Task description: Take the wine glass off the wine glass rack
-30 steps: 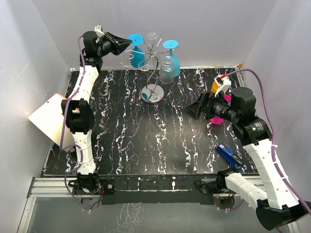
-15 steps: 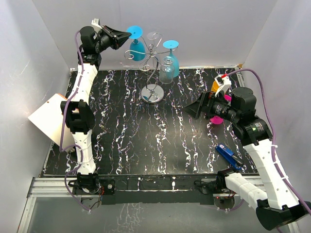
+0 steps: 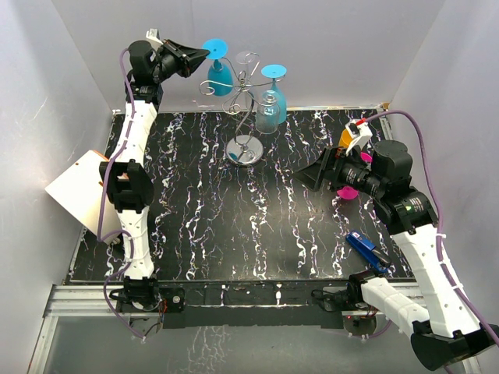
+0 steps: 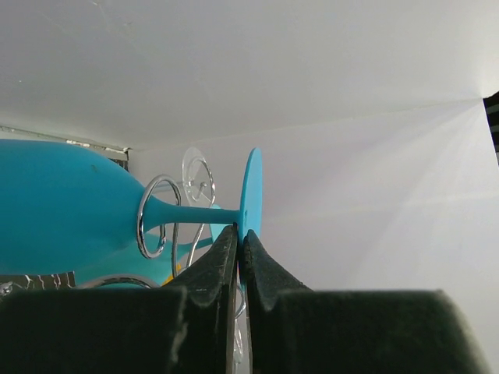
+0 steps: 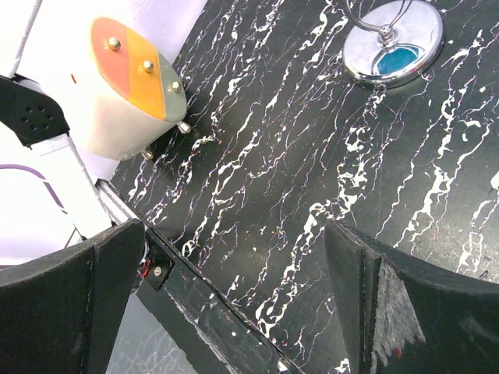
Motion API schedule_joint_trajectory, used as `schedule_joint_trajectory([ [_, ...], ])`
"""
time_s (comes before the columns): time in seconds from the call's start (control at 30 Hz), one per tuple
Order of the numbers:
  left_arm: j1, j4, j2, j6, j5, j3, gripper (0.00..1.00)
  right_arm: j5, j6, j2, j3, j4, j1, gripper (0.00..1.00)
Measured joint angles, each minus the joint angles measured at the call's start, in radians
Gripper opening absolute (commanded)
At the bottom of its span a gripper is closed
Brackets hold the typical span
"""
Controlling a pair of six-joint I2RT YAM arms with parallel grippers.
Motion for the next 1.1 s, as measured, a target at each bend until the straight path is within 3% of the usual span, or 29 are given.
schedule_joint_trajectory([
  [1.1,-0.038,0.016,0.062,-0.021,-0.017,0.052,0.00,0.003,0.003,0.002,-0.004,0.007,0.000,0.99],
])
